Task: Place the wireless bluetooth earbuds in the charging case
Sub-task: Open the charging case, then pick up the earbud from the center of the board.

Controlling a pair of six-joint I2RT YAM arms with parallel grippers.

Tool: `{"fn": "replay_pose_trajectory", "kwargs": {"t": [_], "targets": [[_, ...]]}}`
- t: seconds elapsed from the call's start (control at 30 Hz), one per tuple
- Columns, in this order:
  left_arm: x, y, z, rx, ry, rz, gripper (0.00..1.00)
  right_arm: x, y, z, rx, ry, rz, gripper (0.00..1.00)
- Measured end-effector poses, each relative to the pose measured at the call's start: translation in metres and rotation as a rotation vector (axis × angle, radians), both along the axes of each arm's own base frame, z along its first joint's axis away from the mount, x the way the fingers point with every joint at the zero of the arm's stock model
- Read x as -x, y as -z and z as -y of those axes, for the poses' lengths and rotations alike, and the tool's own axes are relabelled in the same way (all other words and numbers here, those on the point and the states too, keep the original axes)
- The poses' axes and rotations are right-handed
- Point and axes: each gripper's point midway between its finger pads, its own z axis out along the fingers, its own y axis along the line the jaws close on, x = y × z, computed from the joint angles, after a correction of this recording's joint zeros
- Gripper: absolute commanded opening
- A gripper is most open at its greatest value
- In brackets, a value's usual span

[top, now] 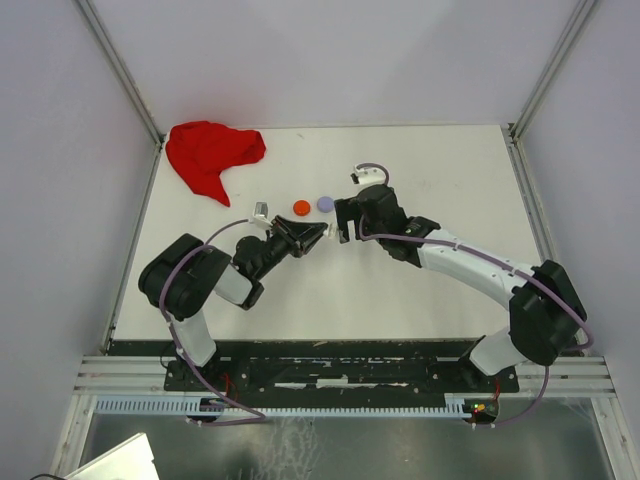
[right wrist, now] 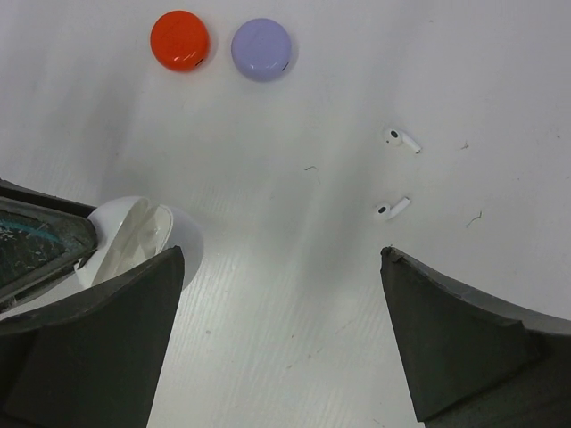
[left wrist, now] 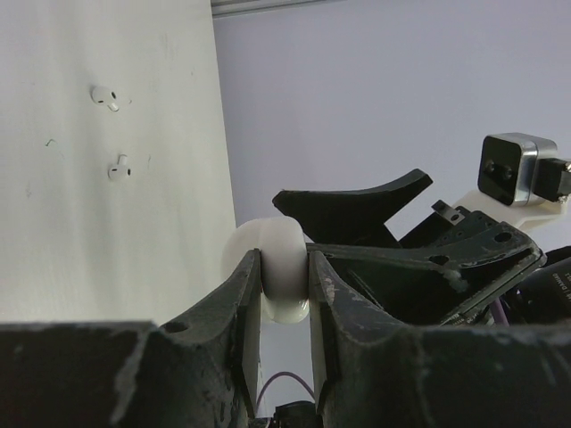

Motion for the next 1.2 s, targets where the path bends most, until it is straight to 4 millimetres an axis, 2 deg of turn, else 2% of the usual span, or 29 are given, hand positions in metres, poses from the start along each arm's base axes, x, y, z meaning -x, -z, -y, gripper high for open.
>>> {"fn": "replay_pose_trajectory", "kwargs": {"t": [0.33,0.43,0.5,0.63,0.7,0.83,0.97,1.2], "targets": [[-0.003,-0.008,0.0,0.018,-0.006,0.018,0.03,-0.002,0.023,0.003,0.038,0.014,-0.046,1.0],[-0.005,-0.009,-0.001,0.024,-0.017,0.017,0.03,-0.006,0.023,0.008,0.033,0.035,-0.05,1.0],[-0.006,-0.01,-0.002,0.035,-0.024,0.013,0.03,-0.011,0.025,0.018,0.037,0.063,-0.058,1.0],[-0.008,-0.012,-0.009,0.054,-0.039,0.008,0.03,-0.03,0.041,0.048,0.1,0.136,-0.123,0.95],[-0.008,-0.009,-0.013,0.053,-0.048,-0.003,0.03,-0.044,0.058,0.058,0.161,0.158,-0.181,0.93],[-0.006,-0.005,-0.015,0.05,-0.05,-0.013,0.03,-0.045,0.081,0.064,0.233,0.141,-0.258,0.91],[-0.003,-0.002,-0.016,0.049,-0.05,-0.026,0.03,-0.048,0.096,0.068,0.297,0.118,-0.304,0.85],[-0.004,0.003,-0.016,0.049,-0.049,-0.044,0.03,-0.071,0.103,0.071,0.367,0.074,-0.319,0.73]]}}
